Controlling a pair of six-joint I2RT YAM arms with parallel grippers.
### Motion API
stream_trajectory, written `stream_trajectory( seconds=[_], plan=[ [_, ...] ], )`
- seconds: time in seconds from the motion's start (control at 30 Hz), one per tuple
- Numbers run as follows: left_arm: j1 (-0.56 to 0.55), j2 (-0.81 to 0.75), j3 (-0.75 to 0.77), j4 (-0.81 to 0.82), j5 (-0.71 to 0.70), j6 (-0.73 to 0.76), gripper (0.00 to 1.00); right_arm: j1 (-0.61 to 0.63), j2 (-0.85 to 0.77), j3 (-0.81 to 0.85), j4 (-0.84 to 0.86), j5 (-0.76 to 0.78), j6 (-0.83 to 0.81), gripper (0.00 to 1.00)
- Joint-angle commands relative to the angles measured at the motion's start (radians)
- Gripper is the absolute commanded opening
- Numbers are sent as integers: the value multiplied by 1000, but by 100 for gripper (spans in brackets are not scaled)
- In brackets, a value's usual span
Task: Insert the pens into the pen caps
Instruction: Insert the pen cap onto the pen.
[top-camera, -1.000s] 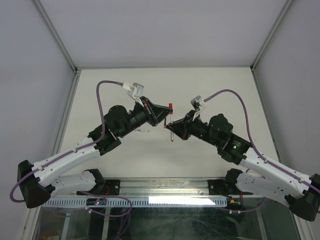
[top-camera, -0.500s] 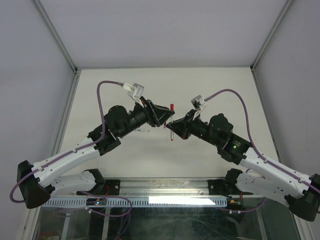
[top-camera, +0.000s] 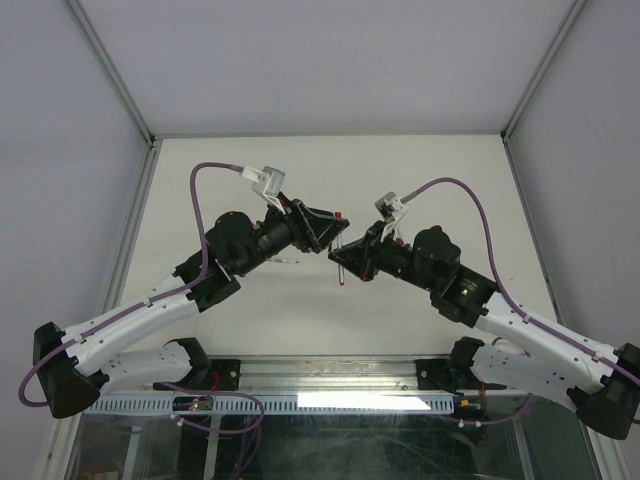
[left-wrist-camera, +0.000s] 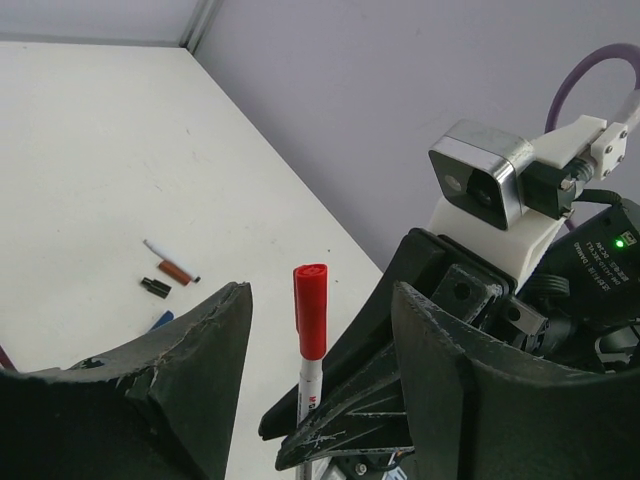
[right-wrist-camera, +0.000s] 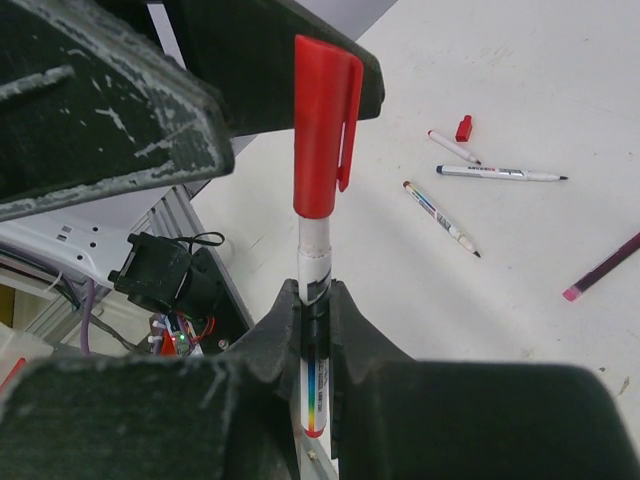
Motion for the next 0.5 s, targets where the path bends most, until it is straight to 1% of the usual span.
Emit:
stream_trajectory(
  seconds=[0.0,0.47],
  plan=[
    [4,-33,13,27,-39,3,58,0,-6,39,72,-31,-3,0],
    [4,-30,5,36,-37,-8,57,0,-5,42,75,-43,-7,0]
  ],
)
